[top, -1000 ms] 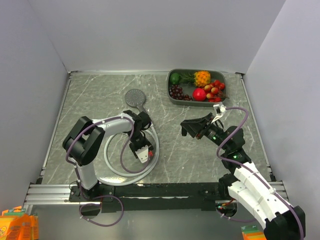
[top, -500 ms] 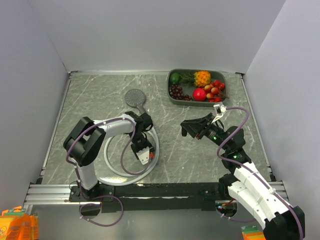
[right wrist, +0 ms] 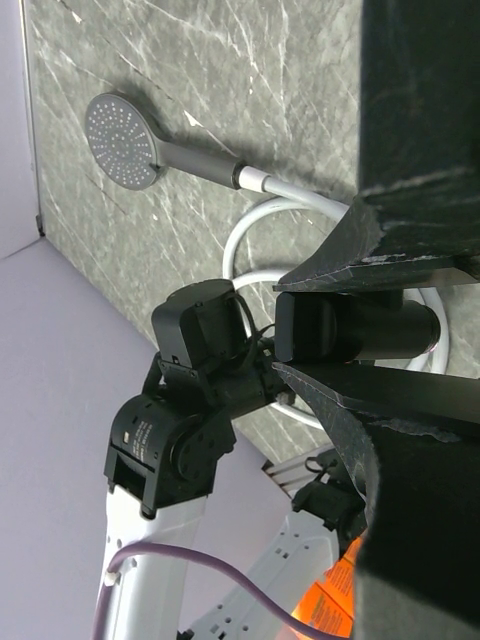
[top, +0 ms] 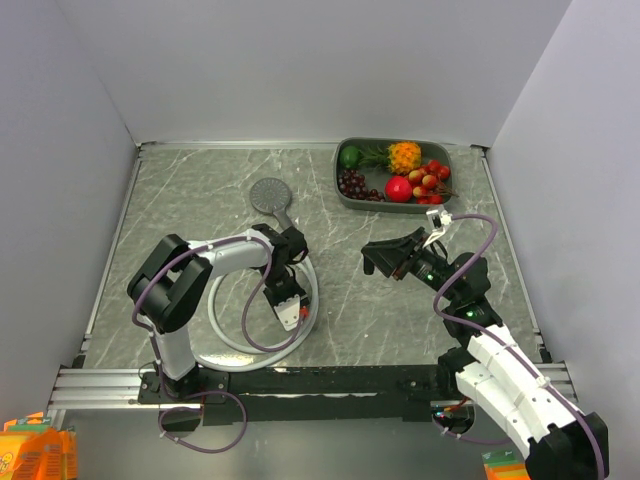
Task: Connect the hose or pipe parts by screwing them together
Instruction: Pick up the pipeline from the center of the board, then install the adaptor on the pipeline.
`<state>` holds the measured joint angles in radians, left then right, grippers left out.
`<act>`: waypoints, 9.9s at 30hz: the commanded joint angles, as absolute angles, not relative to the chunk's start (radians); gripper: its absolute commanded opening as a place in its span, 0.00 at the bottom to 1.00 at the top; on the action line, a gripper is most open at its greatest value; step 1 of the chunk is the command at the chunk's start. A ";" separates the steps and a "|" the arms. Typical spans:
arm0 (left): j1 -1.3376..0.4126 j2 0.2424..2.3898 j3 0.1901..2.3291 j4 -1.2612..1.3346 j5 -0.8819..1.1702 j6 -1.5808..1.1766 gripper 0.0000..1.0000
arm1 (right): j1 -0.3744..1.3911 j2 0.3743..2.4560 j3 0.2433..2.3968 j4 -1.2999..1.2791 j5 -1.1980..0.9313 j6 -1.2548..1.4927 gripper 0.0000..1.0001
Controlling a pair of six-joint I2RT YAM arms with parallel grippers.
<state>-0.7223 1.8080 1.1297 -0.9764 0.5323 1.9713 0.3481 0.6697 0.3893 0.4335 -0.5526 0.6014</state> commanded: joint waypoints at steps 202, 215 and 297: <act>-0.541 0.752 0.769 0.614 0.664 -0.497 0.01 | 0.700 1.519 1.333 1.347 -0.950 0.931 0.00; -0.541 0.752 0.778 0.635 0.664 -0.492 0.01 | 0.689 1.560 1.305 1.459 -0.934 0.992 0.00; -0.522 0.767 0.764 0.618 0.606 -0.344 0.01 | 0.693 1.261 1.112 0.603 -0.855 0.313 0.00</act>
<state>-0.5251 0.8005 0.7219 0.4225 0.6701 -0.3351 0.6914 1.3190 1.1744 0.6434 -0.8959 0.3801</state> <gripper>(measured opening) 0.276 0.364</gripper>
